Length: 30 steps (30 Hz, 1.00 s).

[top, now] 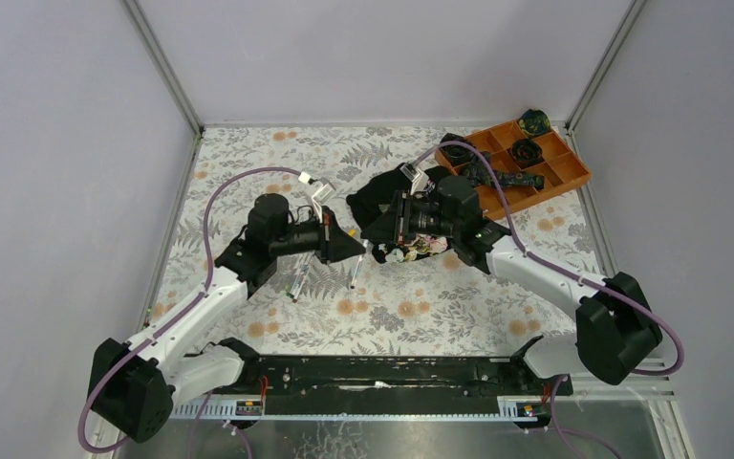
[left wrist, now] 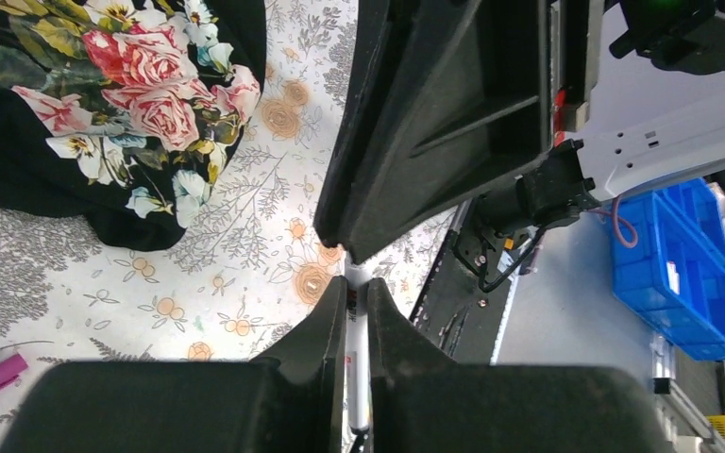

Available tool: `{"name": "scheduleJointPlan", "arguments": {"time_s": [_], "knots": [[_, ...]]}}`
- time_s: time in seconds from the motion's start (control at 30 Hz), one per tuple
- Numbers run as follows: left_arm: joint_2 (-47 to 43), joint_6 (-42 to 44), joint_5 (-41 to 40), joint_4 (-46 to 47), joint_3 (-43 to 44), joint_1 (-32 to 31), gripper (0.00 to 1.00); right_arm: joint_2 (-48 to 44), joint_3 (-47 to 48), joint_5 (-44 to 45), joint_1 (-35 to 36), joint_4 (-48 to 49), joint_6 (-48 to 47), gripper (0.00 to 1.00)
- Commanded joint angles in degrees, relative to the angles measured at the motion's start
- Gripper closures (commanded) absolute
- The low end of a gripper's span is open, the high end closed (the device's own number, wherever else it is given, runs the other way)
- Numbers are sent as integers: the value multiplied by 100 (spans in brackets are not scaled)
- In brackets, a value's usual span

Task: Insert the pens into the pen caps

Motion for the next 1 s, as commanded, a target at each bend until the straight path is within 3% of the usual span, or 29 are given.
{"name": "scheduleJointPlan", "arguments": {"time_s": [0.0, 0.03, 0.1, 0.17, 0.27, 0.33, 0.43, 0.5, 0.6, 0.67, 0.8, 0.87, 0.97], "knots": [[-23, -155, 96, 555, -53, -44, 100, 16, 302, -118, 106, 173, -34, 94], [-20, -176, 87, 588, -79, -44, 95, 1, 304, -80, 110, 179, 1, 99], [3, -206, 103, 644, -139, -48, 75, -40, 280, 7, 111, 206, 58, 100], [61, -211, 143, 677, -206, -57, 63, -113, 237, 180, 111, 275, 154, 100], [155, -207, 222, 669, -277, -95, 58, -118, 212, 236, 111, 425, 341, 100], [181, -186, 269, 653, -306, -135, 66, -80, 222, 221, 111, 534, 421, 100], [176, -88, 220, 490, -295, -157, 95, -76, 219, 305, 115, 570, 380, 100], [110, -1, -24, 274, -278, -150, 100, -84, 220, 391, 106, 453, 170, 97], [-94, 96, -1080, -114, -205, -132, 100, -110, 201, 797, 130, -29, -478, 48], [-156, 121, -2104, -412, -80, 11, 100, -84, 250, 1220, 167, -568, -1054, 35], [-102, -154, -2334, -677, 100, 1261, 100, 204, 351, 1684, 285, -1115, -1998, 40], [-32, -324, -2058, -732, 165, 1961, 100, 589, 622, 1777, 442, -1527, -2598, 49], [40, -104, -2142, -1022, 371, 2413, 100, 1436, 1668, 2222, 731, -2735, -3397, 61]]}}
